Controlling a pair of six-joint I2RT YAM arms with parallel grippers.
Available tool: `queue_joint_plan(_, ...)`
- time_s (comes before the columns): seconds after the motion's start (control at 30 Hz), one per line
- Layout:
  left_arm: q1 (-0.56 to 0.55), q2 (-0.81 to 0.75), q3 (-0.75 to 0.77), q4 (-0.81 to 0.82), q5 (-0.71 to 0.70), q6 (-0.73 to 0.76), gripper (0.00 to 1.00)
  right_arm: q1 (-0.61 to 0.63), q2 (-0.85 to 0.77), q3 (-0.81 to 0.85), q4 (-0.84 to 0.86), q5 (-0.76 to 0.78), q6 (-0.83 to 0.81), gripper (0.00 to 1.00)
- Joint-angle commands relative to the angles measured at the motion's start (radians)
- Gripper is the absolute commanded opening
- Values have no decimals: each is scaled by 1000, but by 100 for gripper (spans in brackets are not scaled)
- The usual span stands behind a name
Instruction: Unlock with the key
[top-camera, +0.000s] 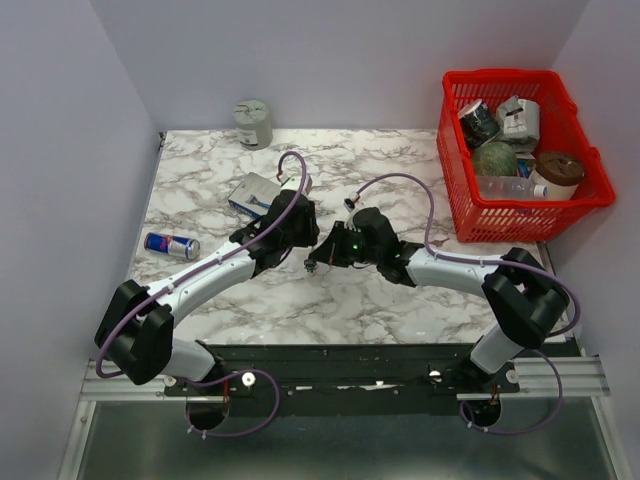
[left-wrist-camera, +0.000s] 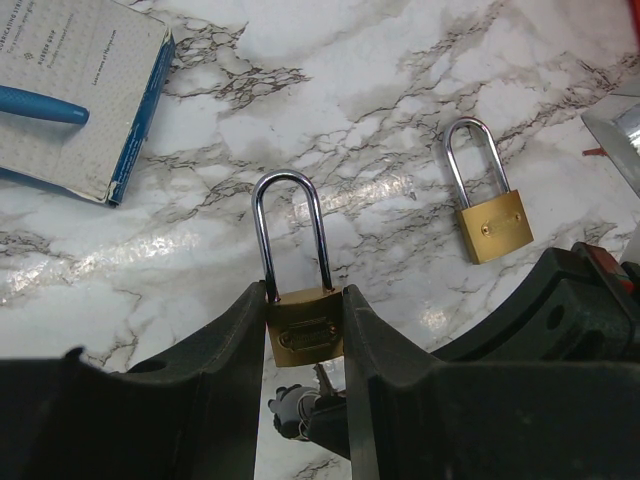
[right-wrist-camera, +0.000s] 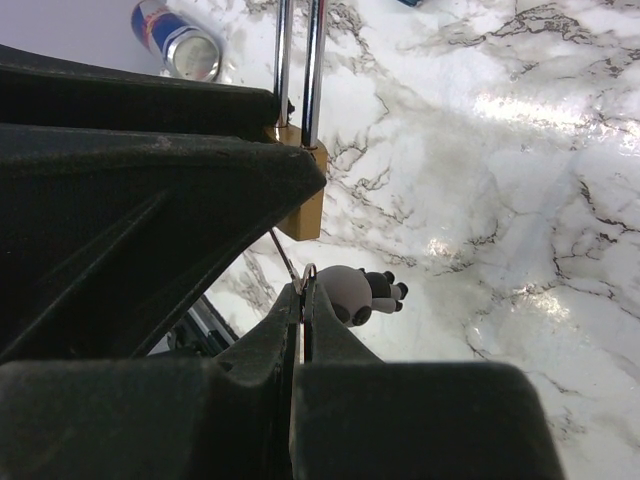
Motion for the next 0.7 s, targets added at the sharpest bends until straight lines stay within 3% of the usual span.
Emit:
queue_joint_plan(0.0,-4,-10,9,0,-5,9,0,-4,30,-5,14,-17,12,1)
queue_joint_plan(0.67,-4,-7,11,0,-5,11,0,-13,1,-22,24,-4,9,1)
